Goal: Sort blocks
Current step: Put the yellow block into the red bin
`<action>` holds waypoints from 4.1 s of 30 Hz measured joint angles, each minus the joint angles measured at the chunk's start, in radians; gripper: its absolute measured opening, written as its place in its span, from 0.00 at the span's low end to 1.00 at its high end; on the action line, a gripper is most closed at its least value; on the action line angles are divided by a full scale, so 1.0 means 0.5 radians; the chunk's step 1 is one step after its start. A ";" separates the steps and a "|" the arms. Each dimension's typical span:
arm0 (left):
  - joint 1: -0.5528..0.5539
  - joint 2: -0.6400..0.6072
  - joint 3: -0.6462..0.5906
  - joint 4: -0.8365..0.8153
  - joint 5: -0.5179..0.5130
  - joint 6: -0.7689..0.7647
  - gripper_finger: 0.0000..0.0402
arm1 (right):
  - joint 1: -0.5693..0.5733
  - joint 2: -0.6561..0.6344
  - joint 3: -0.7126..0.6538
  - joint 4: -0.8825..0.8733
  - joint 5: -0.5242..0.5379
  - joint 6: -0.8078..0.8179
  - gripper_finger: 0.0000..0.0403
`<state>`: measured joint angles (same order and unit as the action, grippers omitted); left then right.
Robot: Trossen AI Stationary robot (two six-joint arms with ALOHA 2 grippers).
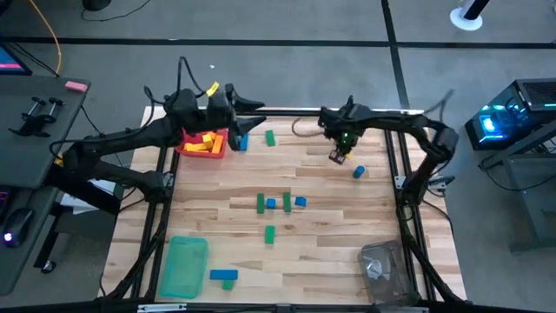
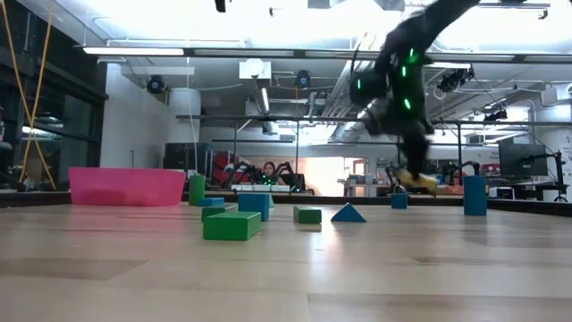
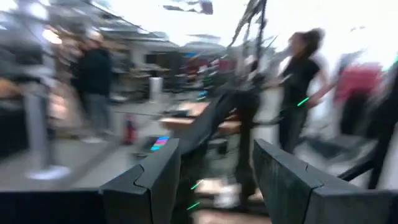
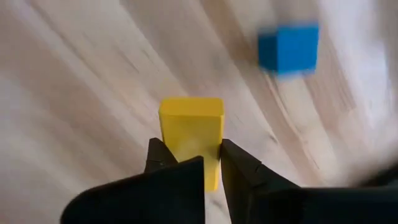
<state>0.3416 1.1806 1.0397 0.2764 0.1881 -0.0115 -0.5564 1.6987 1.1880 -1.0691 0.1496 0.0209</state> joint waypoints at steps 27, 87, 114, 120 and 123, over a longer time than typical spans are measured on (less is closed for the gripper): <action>-0.413 0.248 0.000 0.209 -1.233 1.095 0.46 | 0.305 -0.703 0.213 2.146 -0.669 1.206 0.00; -1.574 0.160 -0.997 -2.510 0.407 -3.008 0.00 | 0.224 -0.704 0.213 1.735 -0.770 0.778 0.00; -0.638 0.160 -1.027 -1.571 -0.369 -2.494 0.00 | 0.224 -0.704 0.213 1.731 -0.770 0.848 0.00; -0.397 0.096 -0.803 -1.732 -0.215 -1.977 0.00 | 0.224 -0.704 0.213 1.703 -0.770 0.849 0.00; -0.325 0.081 -0.641 -1.877 -0.210 -1.758 0.00 | 0.224 -0.704 0.213 1.664 -0.772 0.849 0.00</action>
<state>0.1792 1.2209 0.7190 -0.6618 0.0833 -0.8903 -0.4442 1.3468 1.2945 -0.2370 -0.2363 0.4454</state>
